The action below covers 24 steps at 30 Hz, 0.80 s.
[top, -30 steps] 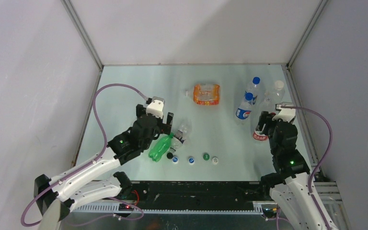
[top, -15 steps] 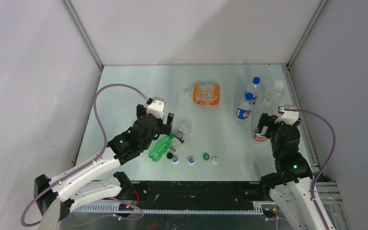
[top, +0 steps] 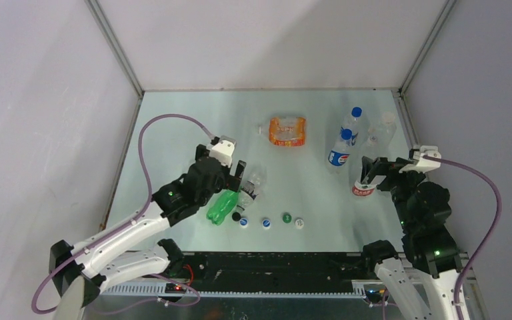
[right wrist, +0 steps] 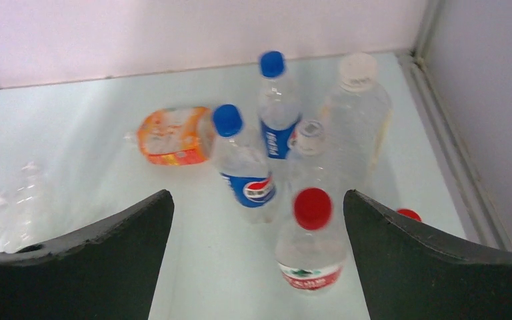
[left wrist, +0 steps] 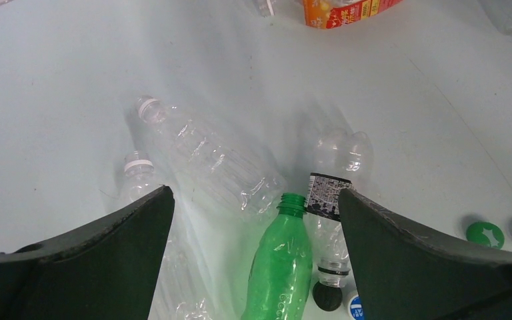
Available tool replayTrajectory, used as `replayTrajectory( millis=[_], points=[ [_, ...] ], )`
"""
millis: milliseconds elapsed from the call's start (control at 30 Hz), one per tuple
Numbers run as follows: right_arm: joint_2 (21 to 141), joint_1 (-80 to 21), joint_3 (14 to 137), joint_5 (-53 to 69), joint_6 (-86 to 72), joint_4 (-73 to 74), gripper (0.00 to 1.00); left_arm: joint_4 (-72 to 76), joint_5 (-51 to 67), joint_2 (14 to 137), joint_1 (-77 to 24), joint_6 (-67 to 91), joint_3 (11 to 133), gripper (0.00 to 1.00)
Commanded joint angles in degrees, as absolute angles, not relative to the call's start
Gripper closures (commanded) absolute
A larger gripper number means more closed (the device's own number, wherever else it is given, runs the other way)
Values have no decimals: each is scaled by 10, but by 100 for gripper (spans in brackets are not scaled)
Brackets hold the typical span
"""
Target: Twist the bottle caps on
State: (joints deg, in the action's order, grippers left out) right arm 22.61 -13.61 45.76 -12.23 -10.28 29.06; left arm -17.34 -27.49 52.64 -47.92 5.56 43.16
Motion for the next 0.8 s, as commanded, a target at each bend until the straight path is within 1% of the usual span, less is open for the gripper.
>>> replayTrajectory(
  millis=[0,233,367,433,500,633,767],
  points=[
    [220,-133,473,-3,-68,301,1,-192,-231,530,-469,49,467,0],
    [299,-137,511,72,-113,346,1,-243,-166,554,-457,75,484,0],
    [311,-175,517,84,-113,328,1,-293,-154,588,-456,115,497,0],
    [321,-209,517,66,-114,321,1,-305,-162,595,-455,143,493,0],
    [345,-275,518,36,-124,314,1,-313,-174,598,-446,180,491,0],
    [398,-373,522,-32,-149,297,1,-319,-182,605,-393,271,491,0],
    [463,-438,539,-80,-160,298,1,-321,-198,641,-334,329,506,0]
  ],
)
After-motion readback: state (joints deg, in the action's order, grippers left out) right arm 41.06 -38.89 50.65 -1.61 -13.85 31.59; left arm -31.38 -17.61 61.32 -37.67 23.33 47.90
